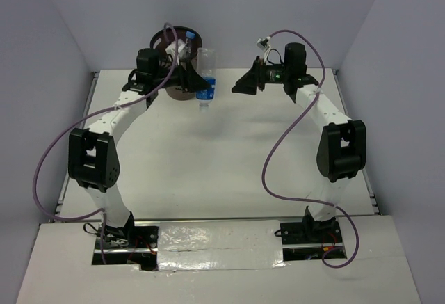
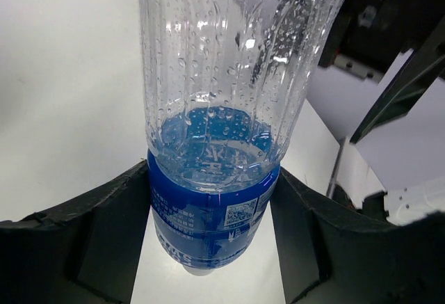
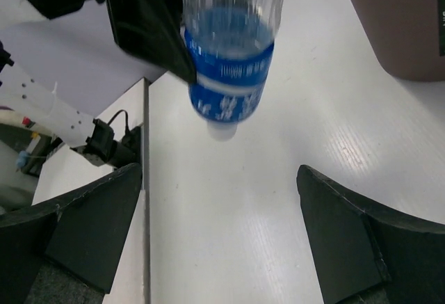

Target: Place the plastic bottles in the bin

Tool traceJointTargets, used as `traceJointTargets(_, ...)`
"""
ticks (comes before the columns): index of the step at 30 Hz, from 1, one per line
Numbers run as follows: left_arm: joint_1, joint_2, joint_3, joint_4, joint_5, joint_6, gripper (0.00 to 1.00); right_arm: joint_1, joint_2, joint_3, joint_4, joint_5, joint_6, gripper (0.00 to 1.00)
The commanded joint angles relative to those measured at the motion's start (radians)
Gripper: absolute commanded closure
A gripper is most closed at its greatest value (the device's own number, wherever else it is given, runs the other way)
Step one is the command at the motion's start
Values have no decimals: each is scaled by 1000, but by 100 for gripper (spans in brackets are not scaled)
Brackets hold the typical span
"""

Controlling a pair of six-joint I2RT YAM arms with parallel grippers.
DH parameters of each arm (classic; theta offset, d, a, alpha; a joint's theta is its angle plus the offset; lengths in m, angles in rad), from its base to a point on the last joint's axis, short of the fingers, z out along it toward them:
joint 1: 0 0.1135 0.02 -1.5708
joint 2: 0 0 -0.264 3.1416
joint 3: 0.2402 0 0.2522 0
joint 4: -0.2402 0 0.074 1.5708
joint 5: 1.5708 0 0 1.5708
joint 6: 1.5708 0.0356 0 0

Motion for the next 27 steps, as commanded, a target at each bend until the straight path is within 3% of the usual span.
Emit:
traceJointTargets(1, 41, -56, 103, 59, -14, 15, 87, -5, -48, -1, 35, -69, -43, 0)
traceJointTargets(7, 148, 6, 236, 197, -100, -94, 87, -10, -64, -20, -6, -72, -86, 0)
traceJointTargets(16, 174, 171, 485, 271, -308, -125, 86, -13, -89, -61, -53, -74, -130, 0)
traceJointTargets(22, 174, 214, 461, 420, -530, -43, 92, -13, -106, -87, -42, -75, -121, 0)
traceJointTargets(23, 173, 219, 465, 425, -607, 2, 92, -15, -106, -87, -42, -80, -119, 0)
traceJointTargets(27, 170, 271, 532, 434, -696, 37, 91, -15, -114, -119, -13, -94, -86, 0)
